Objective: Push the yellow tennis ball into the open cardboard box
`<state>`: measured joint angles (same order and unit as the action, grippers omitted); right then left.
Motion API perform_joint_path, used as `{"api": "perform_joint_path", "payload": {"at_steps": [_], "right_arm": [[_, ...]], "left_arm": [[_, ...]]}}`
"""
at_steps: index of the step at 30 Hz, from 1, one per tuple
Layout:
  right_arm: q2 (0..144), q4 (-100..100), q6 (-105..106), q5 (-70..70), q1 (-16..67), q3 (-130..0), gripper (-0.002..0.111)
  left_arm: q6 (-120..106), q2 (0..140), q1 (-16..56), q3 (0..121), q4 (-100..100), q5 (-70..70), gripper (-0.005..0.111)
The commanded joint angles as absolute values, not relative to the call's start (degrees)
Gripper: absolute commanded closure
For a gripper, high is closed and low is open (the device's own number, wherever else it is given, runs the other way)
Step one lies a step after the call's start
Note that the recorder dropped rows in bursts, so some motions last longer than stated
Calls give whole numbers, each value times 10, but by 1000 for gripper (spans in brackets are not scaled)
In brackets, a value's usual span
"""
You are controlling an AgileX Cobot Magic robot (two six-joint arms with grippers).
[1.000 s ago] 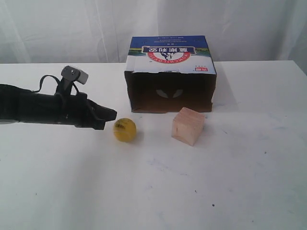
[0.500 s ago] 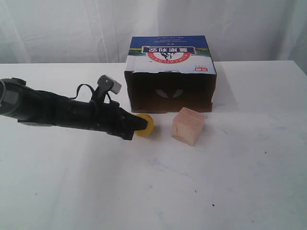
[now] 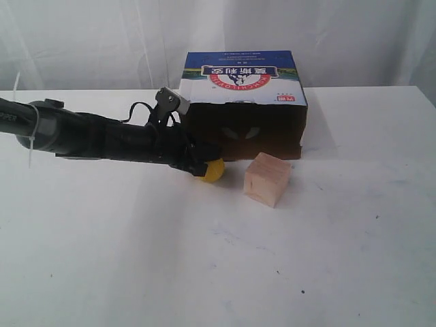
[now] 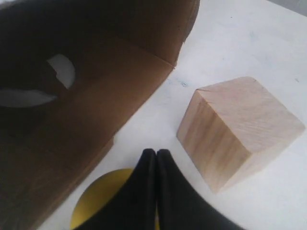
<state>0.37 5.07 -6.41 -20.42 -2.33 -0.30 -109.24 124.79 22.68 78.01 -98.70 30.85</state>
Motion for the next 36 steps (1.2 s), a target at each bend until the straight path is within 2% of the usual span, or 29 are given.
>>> {"api": "perform_joint_path", "payload": {"at_steps": [1,24,31,36], "right_arm": [[0,48,-62,-197,-28,0,108],[0,48,-62,-197,-28,0,108],[0,48,-62,-197,-28,0,108],[0,48,-62,-197,-28,0,108]], "left_arm": [[-1095,1269,225,784,-999,251,107],[-1092,1224,225,784,-999,293,107],[-1020,1176,225,781,-959,289,107],[-1000,1120,215,678,-954,236,107]]}}
